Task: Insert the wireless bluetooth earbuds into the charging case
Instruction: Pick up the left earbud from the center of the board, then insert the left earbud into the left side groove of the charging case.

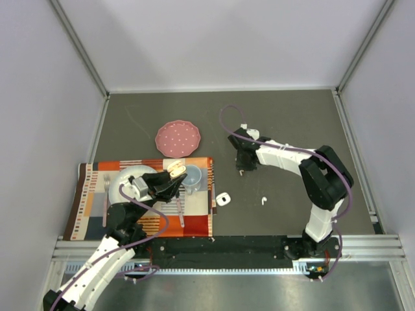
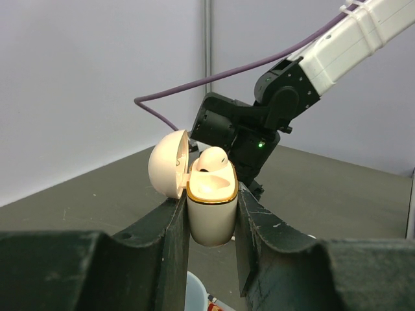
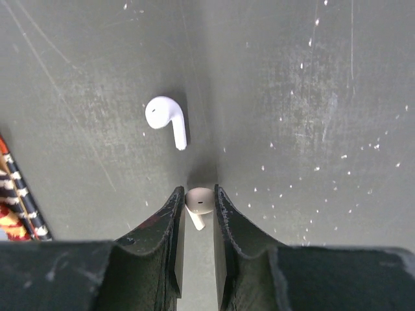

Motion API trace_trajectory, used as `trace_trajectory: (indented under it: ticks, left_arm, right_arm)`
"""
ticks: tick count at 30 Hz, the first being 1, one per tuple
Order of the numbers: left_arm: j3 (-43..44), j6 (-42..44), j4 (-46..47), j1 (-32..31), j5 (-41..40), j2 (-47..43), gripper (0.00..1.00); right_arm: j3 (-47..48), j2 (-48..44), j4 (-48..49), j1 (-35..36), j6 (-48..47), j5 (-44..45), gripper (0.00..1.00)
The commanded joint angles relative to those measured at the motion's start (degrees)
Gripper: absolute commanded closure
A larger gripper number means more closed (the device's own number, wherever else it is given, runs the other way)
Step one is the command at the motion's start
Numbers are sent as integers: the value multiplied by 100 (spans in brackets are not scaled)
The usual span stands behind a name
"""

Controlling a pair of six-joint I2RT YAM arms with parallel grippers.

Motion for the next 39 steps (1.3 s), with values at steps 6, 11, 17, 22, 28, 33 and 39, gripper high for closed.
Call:
trace_trajectory:
  ticks: [6,11,17,22,28,33,39]
  left_arm:
    - [187,13,237,-17,-20,92,100]
    - [152,-22,325,-25,-12,109,100]
    - [108,-57,465,-17,-3,206,100]
    - [82,-119,676,-25,58,372,100]
    - [82,-172,870,-17,138,531,100]
    - [64,-180,975,-17,146,601,100]
    - [55,-189,1063,-25,199,645,100]
  right_arm:
    - [-791,-1643,1111,296,-93,369,100]
    - [-1361,-2731,1901,612,-190,870,100]
    - [-2241,-3858,3333,1034,-611,1354,100]
    - [-2785,-4631,4668,1359,-1006,1416,100]
    - [-3129,-4984,5776,1474,-1305,916,100]
    - [-3235,-5002,6525,1772,-1622,800,100]
    - [-3173,-4712,7369,2317,-2334,818,100]
